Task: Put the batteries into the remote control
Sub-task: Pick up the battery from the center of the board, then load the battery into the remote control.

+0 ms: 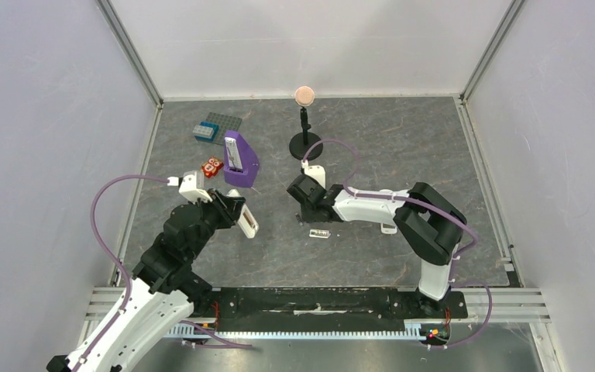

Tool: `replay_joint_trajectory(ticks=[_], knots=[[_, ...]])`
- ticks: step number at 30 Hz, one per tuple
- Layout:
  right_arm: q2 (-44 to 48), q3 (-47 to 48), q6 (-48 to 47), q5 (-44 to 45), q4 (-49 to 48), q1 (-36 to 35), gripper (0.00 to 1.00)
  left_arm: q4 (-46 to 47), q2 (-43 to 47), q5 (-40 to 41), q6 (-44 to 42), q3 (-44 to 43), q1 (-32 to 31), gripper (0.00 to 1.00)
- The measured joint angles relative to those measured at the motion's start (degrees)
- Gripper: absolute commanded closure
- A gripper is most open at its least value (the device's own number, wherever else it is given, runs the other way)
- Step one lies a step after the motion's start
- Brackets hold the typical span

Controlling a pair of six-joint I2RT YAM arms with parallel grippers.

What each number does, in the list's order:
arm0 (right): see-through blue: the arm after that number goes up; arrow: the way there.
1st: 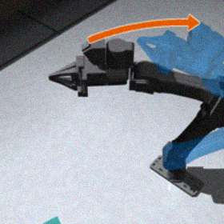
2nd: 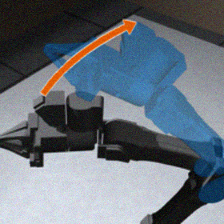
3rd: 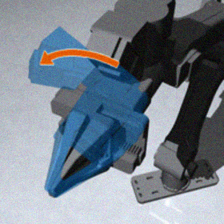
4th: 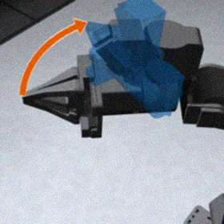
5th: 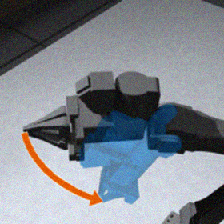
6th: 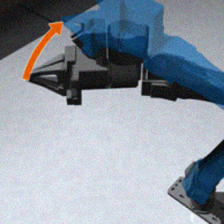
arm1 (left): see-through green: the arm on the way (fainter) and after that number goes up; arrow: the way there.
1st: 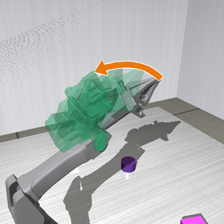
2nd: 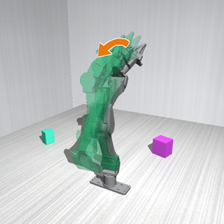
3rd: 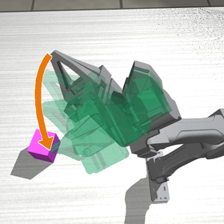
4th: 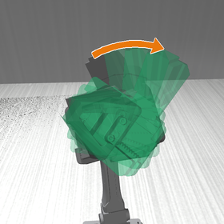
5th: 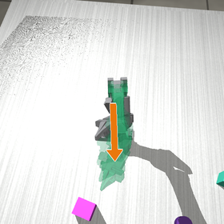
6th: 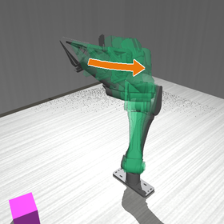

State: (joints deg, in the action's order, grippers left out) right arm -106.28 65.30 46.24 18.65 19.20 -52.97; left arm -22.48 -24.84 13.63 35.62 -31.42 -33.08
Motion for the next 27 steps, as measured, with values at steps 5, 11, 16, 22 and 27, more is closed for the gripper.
replay_joint_trajectory(ticks=[5,11,16,22,27], knots=[[-0.1,0.0,-0.6,1.3,0.4,-0.2,1.0,-0.2,0.0,-0.2,0.0,0.0,0.0,0.98],[1.1,-1.2,-4.0,2.2,-0.9,-0.2,1.0,0.1,-1.9,-2.3,0.0,0.0,0.0,0.98],[12.2,-7.3,-8.1,0.4,-5.0,-0.2,1.0,3.4,-4.5,-6.8,1.5,1.3,0.0,0.98],[31.5,-13.5,-11.7,-5.4,-16.2,-0.2,0.99,11.3,-7.4,-13.4,7.6,3.4,0.0,0.98],[40.2,-18.1,-12.9,-11.6,-26.6,-0.2,0.98,19.6,-9.5,-19.2,12.3,5.4,0.0,0.98]])
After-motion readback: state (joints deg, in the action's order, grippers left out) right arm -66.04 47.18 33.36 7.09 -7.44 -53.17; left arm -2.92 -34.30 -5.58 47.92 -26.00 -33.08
